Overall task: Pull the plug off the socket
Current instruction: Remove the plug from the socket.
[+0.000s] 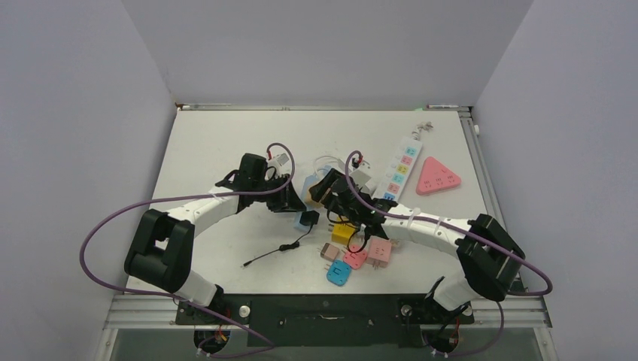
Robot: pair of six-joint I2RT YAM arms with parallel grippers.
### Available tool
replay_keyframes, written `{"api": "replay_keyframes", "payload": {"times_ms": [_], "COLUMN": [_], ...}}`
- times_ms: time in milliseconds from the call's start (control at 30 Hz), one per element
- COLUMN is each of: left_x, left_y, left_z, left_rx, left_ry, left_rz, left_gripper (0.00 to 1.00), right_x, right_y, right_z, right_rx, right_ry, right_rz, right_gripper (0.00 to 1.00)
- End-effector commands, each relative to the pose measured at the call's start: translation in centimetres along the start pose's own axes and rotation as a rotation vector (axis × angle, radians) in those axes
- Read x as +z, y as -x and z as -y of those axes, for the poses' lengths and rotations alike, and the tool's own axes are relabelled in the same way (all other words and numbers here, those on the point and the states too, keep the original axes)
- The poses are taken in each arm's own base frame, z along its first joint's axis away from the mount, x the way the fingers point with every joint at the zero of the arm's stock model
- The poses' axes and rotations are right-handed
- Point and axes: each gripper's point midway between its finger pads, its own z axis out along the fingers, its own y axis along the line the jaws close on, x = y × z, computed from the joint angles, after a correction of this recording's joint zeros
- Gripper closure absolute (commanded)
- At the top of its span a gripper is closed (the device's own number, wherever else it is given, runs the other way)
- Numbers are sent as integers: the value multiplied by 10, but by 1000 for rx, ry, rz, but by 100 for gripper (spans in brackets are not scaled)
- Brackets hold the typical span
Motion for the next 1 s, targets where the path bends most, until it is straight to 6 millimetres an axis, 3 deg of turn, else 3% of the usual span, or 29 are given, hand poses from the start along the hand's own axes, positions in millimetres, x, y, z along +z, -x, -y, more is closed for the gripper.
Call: {"api": "replay_keyframes", "payload": {"times_ms": [0, 267, 667, 967], "left_x": [-3, -4, -5, -5], "left_y": [9, 11, 16, 17], "left_z": [-2, -4, -11, -11], "left_rx": [33, 28, -4, -14], "left_ry": [35, 46, 58, 43], "left_rz": [25, 32, 55, 59], "left_gripper": [100, 100, 100, 100], "right_x": [7, -2, -36, -38], "right_y": [45, 40, 10, -10], "right_z": [-11, -9, -17, -20], "right_rx": [-8, 16, 39, 39], "right_ry": [1, -5, 7, 21], "right_rz": [116, 161, 241, 212], "right_gripper": [95, 95, 95, 95]}}
